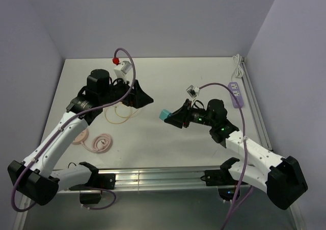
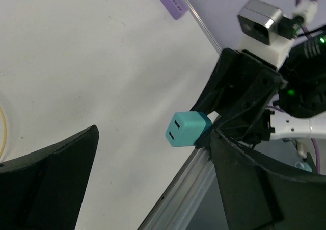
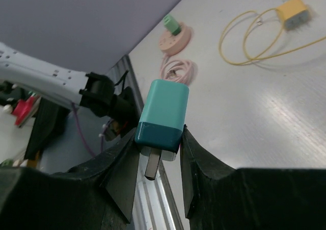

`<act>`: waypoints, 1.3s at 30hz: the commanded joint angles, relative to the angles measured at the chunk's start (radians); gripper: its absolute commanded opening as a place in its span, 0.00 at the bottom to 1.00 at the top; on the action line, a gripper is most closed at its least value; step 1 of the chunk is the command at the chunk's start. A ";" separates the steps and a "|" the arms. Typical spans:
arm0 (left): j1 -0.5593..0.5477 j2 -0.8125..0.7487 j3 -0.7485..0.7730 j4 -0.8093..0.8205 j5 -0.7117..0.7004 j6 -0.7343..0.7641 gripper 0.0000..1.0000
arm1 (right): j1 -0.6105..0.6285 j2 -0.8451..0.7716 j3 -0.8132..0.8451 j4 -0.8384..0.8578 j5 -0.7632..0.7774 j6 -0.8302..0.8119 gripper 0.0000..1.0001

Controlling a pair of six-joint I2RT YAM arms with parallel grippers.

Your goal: Insert the plug

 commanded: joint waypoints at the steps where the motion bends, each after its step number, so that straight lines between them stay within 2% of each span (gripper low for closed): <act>1: 0.002 -0.040 -0.001 0.016 0.143 0.095 0.92 | -0.018 0.029 0.044 0.128 -0.214 0.055 0.00; 3: 0.004 -0.066 -0.034 0.069 0.214 0.116 0.89 | -0.016 0.040 0.050 0.191 -0.301 0.077 0.00; 6: 0.002 -0.111 -0.076 0.146 0.320 0.130 0.89 | -0.016 0.036 0.057 0.199 -0.340 0.075 0.00; 11: 0.002 -0.109 -0.079 0.137 0.449 0.165 0.95 | -0.015 -0.004 0.058 0.185 -0.338 0.081 0.00; 15: -0.007 -0.111 -0.110 0.188 0.529 0.149 0.95 | -0.013 0.000 0.072 0.213 -0.349 0.117 0.00; 18: -0.025 -0.112 -0.137 0.257 0.575 0.110 0.90 | -0.010 0.004 0.083 0.254 -0.355 0.149 0.00; 24: -0.044 -0.109 -0.151 0.294 0.562 0.084 0.86 | 0.021 -0.021 0.133 0.236 -0.318 0.137 0.00; 32: -0.056 -0.100 -0.168 0.335 0.572 0.050 0.81 | 0.057 0.025 0.176 0.251 -0.311 0.146 0.00; 39: -0.068 -0.086 -0.159 0.317 0.595 0.060 0.72 | 0.085 0.049 0.201 0.232 -0.280 0.120 0.00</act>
